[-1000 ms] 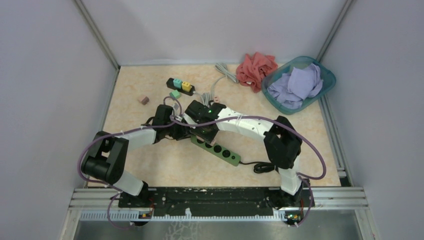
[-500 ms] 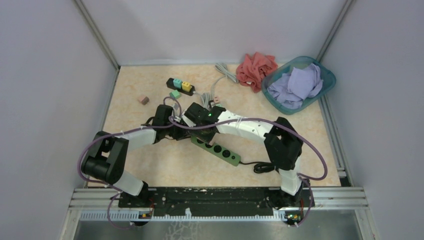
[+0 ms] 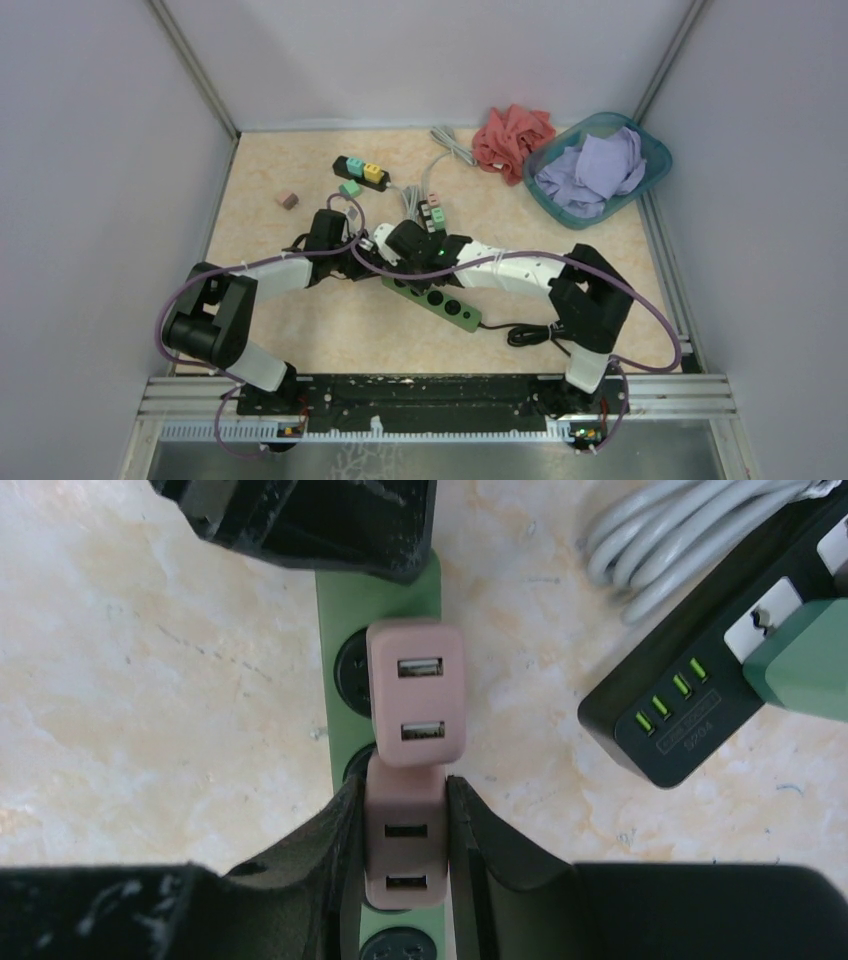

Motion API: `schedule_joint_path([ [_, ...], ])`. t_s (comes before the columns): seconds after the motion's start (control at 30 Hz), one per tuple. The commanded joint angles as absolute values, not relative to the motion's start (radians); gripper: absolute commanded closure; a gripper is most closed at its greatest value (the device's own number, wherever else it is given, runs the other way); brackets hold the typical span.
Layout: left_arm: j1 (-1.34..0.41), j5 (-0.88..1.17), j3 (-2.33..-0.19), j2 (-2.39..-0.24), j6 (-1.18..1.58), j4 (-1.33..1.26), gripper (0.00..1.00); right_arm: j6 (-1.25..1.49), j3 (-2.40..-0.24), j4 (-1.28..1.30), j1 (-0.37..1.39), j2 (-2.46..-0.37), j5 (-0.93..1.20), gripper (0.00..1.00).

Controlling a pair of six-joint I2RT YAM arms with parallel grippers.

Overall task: Insert the plug
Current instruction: Insert the plug into the socket.

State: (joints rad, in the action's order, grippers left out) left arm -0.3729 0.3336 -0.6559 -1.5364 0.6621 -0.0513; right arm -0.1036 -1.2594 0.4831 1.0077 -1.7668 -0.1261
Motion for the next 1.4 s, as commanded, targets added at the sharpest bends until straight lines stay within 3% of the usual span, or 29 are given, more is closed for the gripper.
schedule_joint_path([
  [0.0, -0.373, 0.331, -0.64, -1.525, 0.658, -0.014, 0.57, -0.072, -1.077, 0.519, 1.014, -1.748, -0.153, 1.0],
  [0.23, -0.374, 0.34, -0.644, -1.537, 0.659, -0.018, 0.57, -0.084, -0.946, 0.349, 1.003, -1.696, -0.109, 1.0],
  [0.47, -0.374, 0.33, -0.641, -1.525, 0.649, -0.003, 0.57, -0.106, -0.949, 0.357, 0.978, -1.765, -0.112, 1.0],
  [1.2, -0.376, 0.325, -0.656, -1.54, 0.666, -0.001, 0.57, -0.071, -0.94, 0.367, 0.911, -1.684, -0.027, 1.0],
  [1.37, -0.375, 0.315, -0.659, -1.537, 0.657, 0.007, 0.57, -0.066, -0.996, 0.392, 0.911, -1.635, -0.015, 0.89],
])
